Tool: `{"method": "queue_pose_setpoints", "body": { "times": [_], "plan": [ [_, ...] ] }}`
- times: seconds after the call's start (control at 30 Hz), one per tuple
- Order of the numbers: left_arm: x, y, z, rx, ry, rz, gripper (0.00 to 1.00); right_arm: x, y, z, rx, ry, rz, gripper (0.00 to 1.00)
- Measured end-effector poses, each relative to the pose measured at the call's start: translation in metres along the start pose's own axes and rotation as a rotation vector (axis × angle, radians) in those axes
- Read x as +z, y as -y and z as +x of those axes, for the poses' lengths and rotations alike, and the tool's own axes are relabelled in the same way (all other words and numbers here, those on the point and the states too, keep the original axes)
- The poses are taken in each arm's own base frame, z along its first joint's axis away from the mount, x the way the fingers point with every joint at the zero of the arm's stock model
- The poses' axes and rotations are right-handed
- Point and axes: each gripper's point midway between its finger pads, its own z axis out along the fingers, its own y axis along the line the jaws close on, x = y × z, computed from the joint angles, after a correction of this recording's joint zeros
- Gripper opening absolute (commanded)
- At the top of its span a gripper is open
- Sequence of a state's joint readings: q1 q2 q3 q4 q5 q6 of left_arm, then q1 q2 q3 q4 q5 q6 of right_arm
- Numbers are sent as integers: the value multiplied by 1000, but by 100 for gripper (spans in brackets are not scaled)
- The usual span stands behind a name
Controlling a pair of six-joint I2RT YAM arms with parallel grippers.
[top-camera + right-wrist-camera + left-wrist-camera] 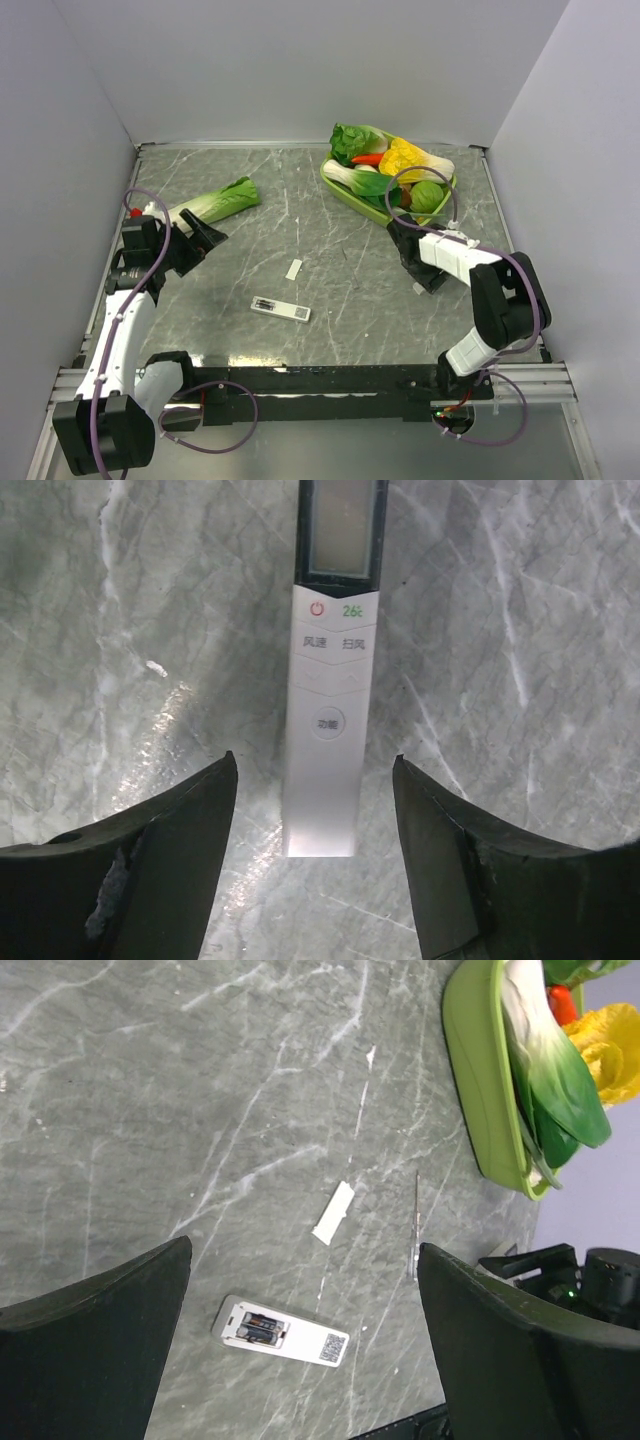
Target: Unload the batteries from the remote control
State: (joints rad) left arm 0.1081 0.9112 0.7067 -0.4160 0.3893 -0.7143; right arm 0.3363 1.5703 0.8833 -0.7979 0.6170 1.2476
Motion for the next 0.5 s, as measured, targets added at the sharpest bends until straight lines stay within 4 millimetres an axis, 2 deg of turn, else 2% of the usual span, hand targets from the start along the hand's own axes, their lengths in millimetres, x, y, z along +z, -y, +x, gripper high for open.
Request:
{"method": "queue_pose_setpoints", "body": {
  "times": [0.07, 0.23, 0.33, 0.37, 0.5],
  "plan": [
    [0, 2, 0, 3, -2, 11, 99, 0, -1, 1, -1, -4, 0, 48],
    [-1, 4, 0, 5, -2, 21, 99, 0, -2, 2, -3, -14, -4, 37],
    [-4, 7, -1, 11, 10, 29, 99, 0, -2, 3, 11, -15, -3, 25],
    [-5, 8, -2, 14, 14, 33, 99, 0, -2, 2, 11, -14, -2, 18],
    [-8, 9, -3, 21, 22, 40, 100, -3, 2, 2, 3, -6, -13, 8]
  ]
}}
